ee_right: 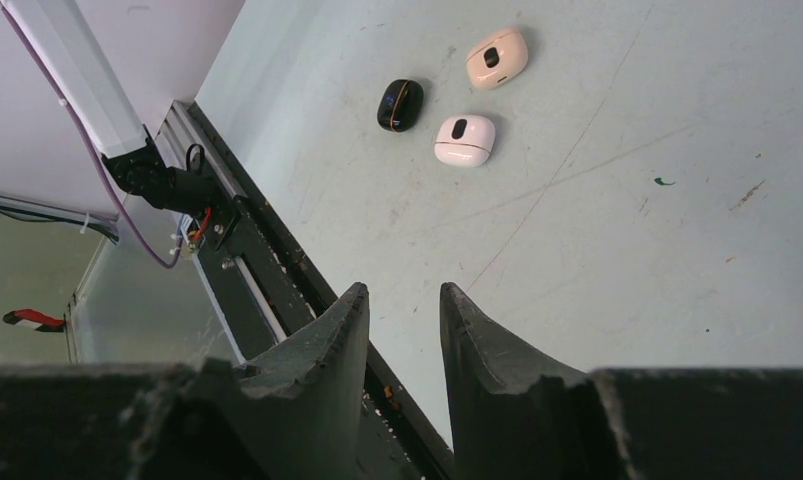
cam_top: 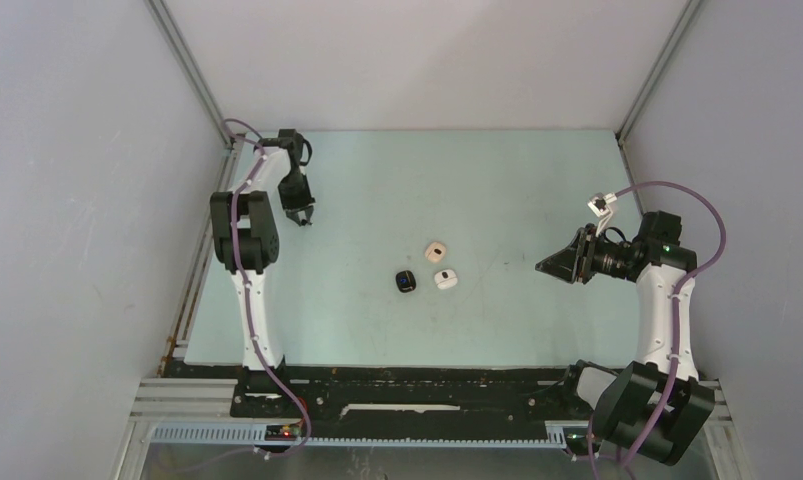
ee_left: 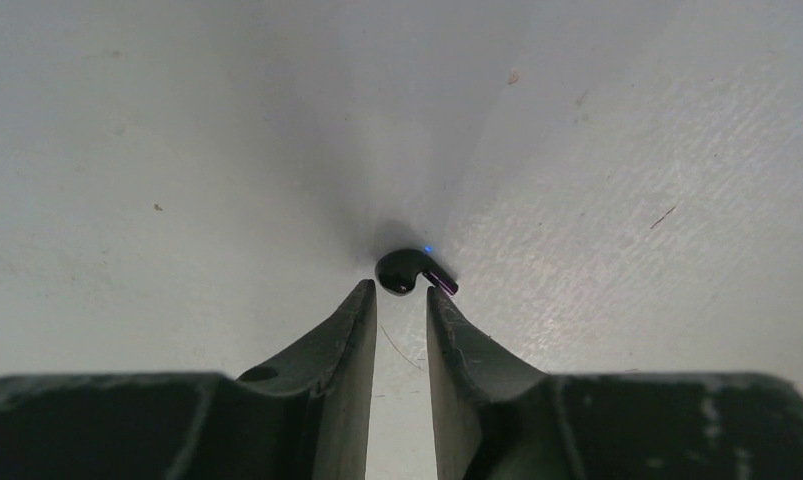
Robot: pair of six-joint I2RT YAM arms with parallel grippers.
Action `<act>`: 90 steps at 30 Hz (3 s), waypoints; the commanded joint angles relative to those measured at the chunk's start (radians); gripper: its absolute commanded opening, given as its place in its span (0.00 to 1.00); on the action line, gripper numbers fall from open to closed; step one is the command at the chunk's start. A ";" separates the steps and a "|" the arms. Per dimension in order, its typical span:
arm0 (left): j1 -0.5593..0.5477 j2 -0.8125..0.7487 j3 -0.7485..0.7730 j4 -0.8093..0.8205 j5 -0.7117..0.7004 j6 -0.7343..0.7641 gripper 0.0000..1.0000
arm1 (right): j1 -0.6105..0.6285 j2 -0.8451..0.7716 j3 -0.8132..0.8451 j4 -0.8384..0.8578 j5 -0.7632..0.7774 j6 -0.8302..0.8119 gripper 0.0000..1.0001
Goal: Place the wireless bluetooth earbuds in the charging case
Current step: Move the earbud to the center of the board.
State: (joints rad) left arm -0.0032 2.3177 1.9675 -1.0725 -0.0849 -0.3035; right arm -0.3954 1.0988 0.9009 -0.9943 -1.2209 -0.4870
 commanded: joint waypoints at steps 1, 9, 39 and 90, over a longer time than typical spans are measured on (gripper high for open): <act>0.000 0.018 0.075 -0.026 0.022 0.028 0.31 | -0.005 -0.013 0.038 -0.009 -0.002 -0.020 0.35; 0.041 0.107 0.214 -0.092 0.138 0.028 0.30 | -0.008 -0.007 0.039 -0.011 0.002 -0.023 0.35; -0.068 -0.051 -0.075 -0.044 0.232 0.050 0.19 | -0.013 -0.011 0.038 -0.013 0.000 -0.029 0.35; -0.184 -0.269 -0.468 0.187 0.076 -0.004 0.57 | -0.016 -0.018 0.039 -0.020 0.001 -0.037 0.35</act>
State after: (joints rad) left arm -0.1928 2.0235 1.4723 -0.8463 -0.0761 -0.3397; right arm -0.4046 1.0901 0.9024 -1.0122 -1.2148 -0.5064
